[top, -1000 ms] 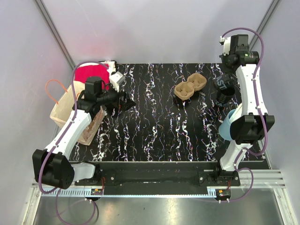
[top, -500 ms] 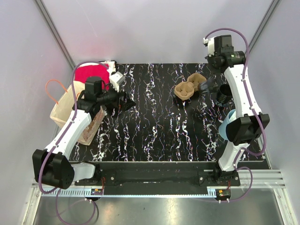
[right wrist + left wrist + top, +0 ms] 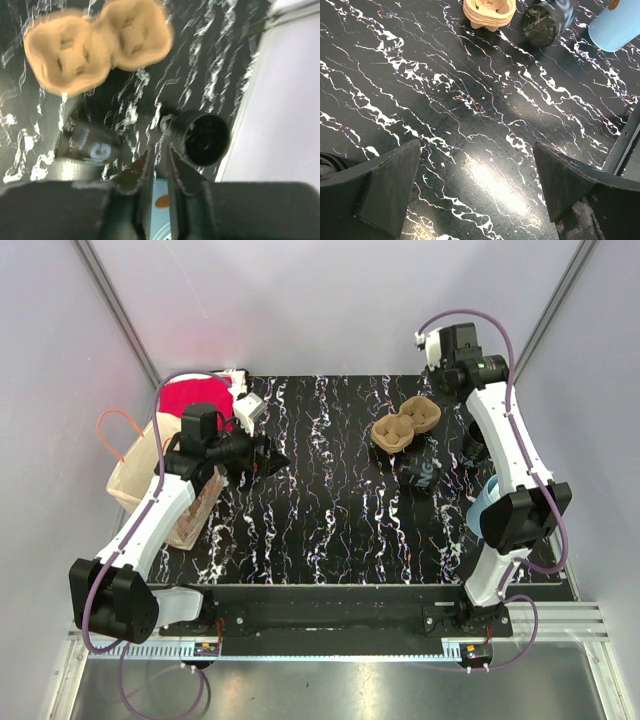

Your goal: Pack the takeout coffee

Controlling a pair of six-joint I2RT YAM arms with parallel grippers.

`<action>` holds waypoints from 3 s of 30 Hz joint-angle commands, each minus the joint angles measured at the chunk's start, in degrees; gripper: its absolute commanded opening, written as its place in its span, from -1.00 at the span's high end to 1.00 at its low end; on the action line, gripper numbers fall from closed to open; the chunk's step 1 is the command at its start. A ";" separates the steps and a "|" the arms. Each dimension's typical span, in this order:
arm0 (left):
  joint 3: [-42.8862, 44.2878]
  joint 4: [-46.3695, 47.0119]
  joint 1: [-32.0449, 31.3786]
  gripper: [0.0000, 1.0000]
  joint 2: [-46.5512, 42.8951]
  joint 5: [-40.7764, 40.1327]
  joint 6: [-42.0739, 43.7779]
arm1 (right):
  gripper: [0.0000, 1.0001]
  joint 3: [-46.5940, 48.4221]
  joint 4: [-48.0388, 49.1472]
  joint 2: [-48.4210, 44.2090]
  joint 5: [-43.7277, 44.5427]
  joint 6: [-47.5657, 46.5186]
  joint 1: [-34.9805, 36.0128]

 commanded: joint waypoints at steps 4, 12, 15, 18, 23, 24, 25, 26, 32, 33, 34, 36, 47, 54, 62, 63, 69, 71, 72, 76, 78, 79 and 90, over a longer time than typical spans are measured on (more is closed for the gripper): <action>0.19 2.82 -0.17 -0.98 -0.64 0.50 0.99 | 0.00 -15.87 2.51 -8.02 -9.23 -6.31 2.05; 0.54 2.39 -0.25 -0.98 -0.55 -1.60 1.87 | -0.47 -27.23 7.16 -11.37 -10.38 -6.15 7.32; 1.42 1.25 -0.17 -0.98 -0.73 -3.79 2.92 | -0.44 -25.65 7.70 -8.83 -7.84 -2.11 8.29; 2.30 0.19 -0.17 -0.98 -0.64 -5.90 4.15 | -0.43 -23.97 7.34 -6.28 -7.92 2.02 9.52; 2.13 0.01 -0.78 -0.98 0.23 -9.24 5.12 | -0.44 -22.22 4.80 -2.50 -5.29 8.43 14.17; 1.87 0.01 -0.78 -0.98 0.15 -10.73 5.21 | -0.44 -21.61 4.27 -1.97 -4.85 9.32 15.05; 1.69 0.01 -0.87 -0.98 0.23 -11.53 5.29 | -0.43 -21.34 3.31 -1.18 -4.15 10.11 15.58; 1.08 0.18 -0.87 -0.98 -0.11 -12.32 5.38 | -0.41 -21.16 2.69 -0.74 -4.05 11.33 16.63; -1.47 0.63 -0.87 -0.98 -2.40 -15.14 5.91 | -0.33 -22.56 -1.18 1.20 -0.72 11.87 21.20; -1.74 0.63 -0.87 -0.98 -2.66 -15.40 6.00 | -0.32 -23.78 -1.18 1.20 1.03 11.61 21.73; -2.00 0.54 -0.87 -0.98 -2.84 -15.58 6.17 | -0.32 -24.41 -1.01 1.20 2.09 11.44 22.09; -2.53 0.45 -0.87 -0.98 -3.19 -15.93 6.17 | -0.29 -25.81 -0.92 1.29 4.37 11.17 22.96; -3.58 -0.17 -0.78 -0.98 -4.60 -16.90 6.53 | -0.19 -30.30 -1.89 2.96 8.95 9.32 24.55; -4.20 0.18 -0.87 -0.97 -5.21 -16.90 6.09 | -0.10 -31.09 -1.27 4.19 9.84 9.32 25.17; -4.29 0.27 -0.87 -0.98 -5.21 -17.34 6.09 | 0.22 -32.32 -1.09 4.89 13.70 8.62 26.13; -4.38 0.19 -0.87 -0.98 -5.30 -17.34 6.26 | 0.28 -32.58 -1.18 4.89 14.48 8.62 26.05; -4.11 -0.16 -0.87 -0.98 -5.65 -17.43 6.26 | 0.47 -34.25 -0.31 4.89 18.17 7.48 26.13; -4.11 -0.16 -0.87 -0.98 -5.74 -17.51 6.26 | 0.56 -34.78 -0.04 4.89 18.97 7.13 26.13; -4.11 -0.16 -0.78 -0.97 -5.83 -17.43 6.18 | 0.61 -34.96 0.22 4.81 19.50 6.95 26.13; -3.85 -0.34 -0.87 -0.98 -5.92 -17.43 6.17 | 0.84 -34.52 0.31 3.93 19.85 6.69 26.22; -3.67 -0.43 -0.78 -0.98 -5.92 -17.60 6.17 | 0.91 -32.33 -0.99 3.05 18.02 6.25 26.31; -3.50 -0.78 -0.78 -0.98 -6.00 -17.60 6.26 | 0.92 -31.02 -1.88 2.79 16.88 6.07 26.31; -2.01 -1.57 -0.78 -0.98 -6.62 -19.53 6.35 | 1.00 -11.06 -5.67 6.11 -7.03 3.88 26.22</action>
